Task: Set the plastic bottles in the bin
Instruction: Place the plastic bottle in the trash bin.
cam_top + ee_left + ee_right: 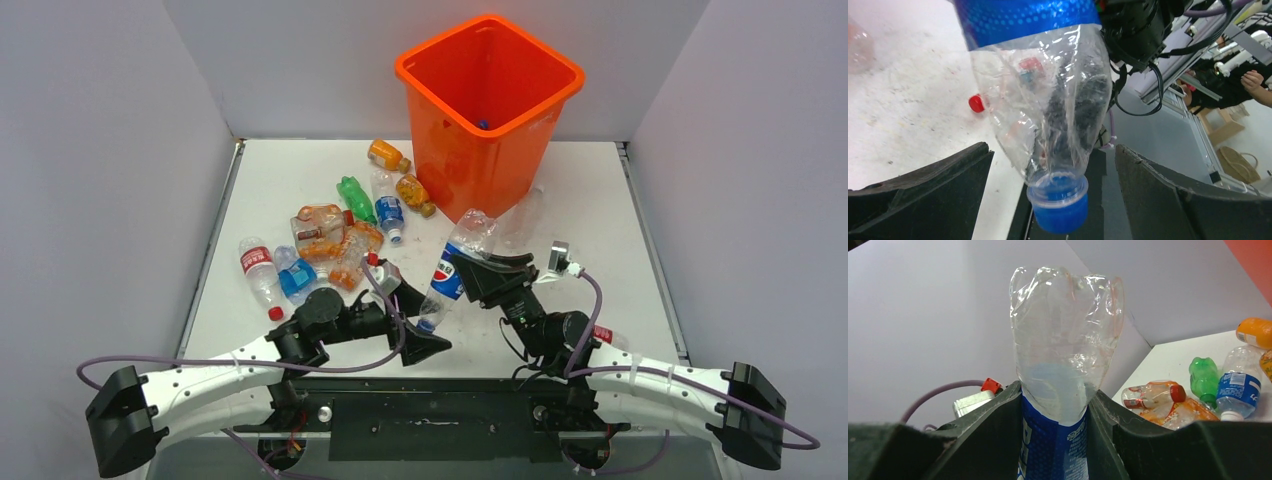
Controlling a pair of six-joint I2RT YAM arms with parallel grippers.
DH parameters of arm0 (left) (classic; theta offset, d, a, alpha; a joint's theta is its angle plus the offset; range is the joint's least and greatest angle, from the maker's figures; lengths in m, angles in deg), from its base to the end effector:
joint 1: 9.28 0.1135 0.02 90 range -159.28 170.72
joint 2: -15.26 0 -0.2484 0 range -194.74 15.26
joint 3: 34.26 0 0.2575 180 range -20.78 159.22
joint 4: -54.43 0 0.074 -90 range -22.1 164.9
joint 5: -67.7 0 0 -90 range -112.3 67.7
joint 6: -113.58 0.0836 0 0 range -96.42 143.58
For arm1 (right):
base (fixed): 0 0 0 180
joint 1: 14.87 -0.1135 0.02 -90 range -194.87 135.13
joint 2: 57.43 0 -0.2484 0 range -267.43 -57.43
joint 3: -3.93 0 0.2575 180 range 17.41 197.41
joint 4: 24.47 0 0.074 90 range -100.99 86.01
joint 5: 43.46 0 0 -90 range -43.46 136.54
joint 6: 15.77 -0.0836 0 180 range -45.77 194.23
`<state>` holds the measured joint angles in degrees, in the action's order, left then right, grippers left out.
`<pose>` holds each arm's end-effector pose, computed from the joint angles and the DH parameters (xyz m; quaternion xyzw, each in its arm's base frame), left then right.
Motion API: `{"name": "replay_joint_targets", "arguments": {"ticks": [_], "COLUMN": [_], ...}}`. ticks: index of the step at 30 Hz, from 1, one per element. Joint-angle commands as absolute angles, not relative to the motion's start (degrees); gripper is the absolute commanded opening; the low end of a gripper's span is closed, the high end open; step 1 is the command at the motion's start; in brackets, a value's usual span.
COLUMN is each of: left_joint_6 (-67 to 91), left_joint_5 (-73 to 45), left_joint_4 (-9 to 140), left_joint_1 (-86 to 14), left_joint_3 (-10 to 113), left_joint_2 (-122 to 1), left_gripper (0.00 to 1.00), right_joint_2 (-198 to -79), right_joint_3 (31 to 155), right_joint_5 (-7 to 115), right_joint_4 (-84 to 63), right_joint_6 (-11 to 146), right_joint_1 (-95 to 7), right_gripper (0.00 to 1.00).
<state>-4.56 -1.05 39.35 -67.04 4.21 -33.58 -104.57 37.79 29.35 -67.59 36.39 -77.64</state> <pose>0.1137 -0.2371 0.2666 0.3013 0.6091 -0.5840 0.4441 0.1295 0.1978 0.3130 0.0193 0.5118 0.6105 0.6041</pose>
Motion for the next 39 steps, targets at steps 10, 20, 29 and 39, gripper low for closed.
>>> {"name": "replay_joint_targets", "arguments": {"ticks": [10, 20, 29, 39], "left_joint_6": [-0.97, 26.93, 58.95, 94.64], "left_joint_5": [-8.18, -20.17, -33.38, -43.39], "left_joint_4": [40.57, 76.19, 97.64, 100.51], "left_joint_1": [-70.9, -70.96, -72.3, -87.08], "left_joint_3": [7.52, 24.18, 28.63, 23.95], "left_joint_2": [-33.09, -25.79, -21.13, -20.41], "left_gripper": [0.2, 0.0, 0.0, 0.0], "right_joint_2": [-100.86, -92.15, -88.37, -104.0], "right_joint_3": [36.85, 52.6, 78.87, 84.64], "right_joint_5": [29.58, 31.32, 30.85, 42.79], "right_joint_4": [-66.84, -24.38, 15.53, 22.42], "right_joint_6": [37.3, 41.75, 52.92, 60.98], "right_joint_1": [-79.21, -79.39, -79.39, -79.37], "right_gripper": [0.39, 0.9, 0.9, 0.9]}}
